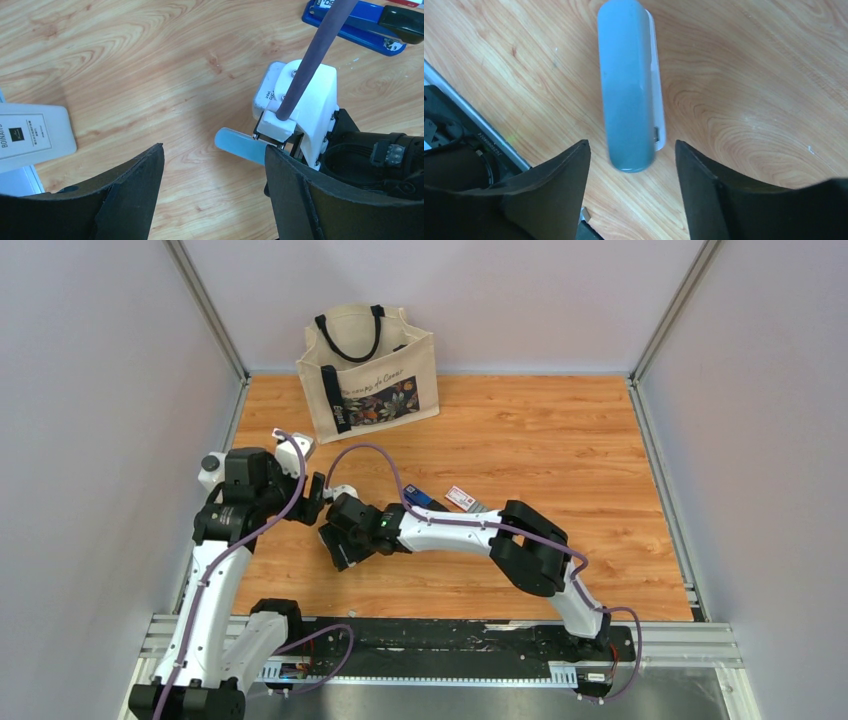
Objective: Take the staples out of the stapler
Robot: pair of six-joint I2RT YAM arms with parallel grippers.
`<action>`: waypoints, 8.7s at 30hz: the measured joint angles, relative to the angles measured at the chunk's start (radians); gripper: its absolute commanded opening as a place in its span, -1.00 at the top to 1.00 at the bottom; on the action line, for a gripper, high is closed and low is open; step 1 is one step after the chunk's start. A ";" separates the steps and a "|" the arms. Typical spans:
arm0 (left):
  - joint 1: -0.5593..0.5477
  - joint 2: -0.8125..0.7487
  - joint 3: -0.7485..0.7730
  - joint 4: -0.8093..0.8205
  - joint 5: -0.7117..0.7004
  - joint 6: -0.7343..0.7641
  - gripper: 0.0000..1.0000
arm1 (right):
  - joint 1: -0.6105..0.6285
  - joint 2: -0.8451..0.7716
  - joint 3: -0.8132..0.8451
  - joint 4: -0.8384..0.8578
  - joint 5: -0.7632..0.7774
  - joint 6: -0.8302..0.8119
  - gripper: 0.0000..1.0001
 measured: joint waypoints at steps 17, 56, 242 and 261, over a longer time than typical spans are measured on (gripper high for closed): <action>0.000 0.018 -0.014 0.000 0.052 0.022 -0.57 | -0.152 -0.277 -0.194 -0.059 0.016 -0.055 -0.40; -0.246 0.260 -0.058 0.094 0.076 0.110 -0.70 | -0.343 -0.266 -0.292 -0.116 0.096 -0.237 1.00; -0.347 0.348 0.047 0.223 0.240 0.176 0.15 | -0.278 -0.645 -0.558 0.186 0.209 -0.224 0.99; -0.250 0.248 -0.048 0.157 0.265 0.176 0.30 | -0.340 -0.200 -0.217 0.547 0.284 -0.412 0.99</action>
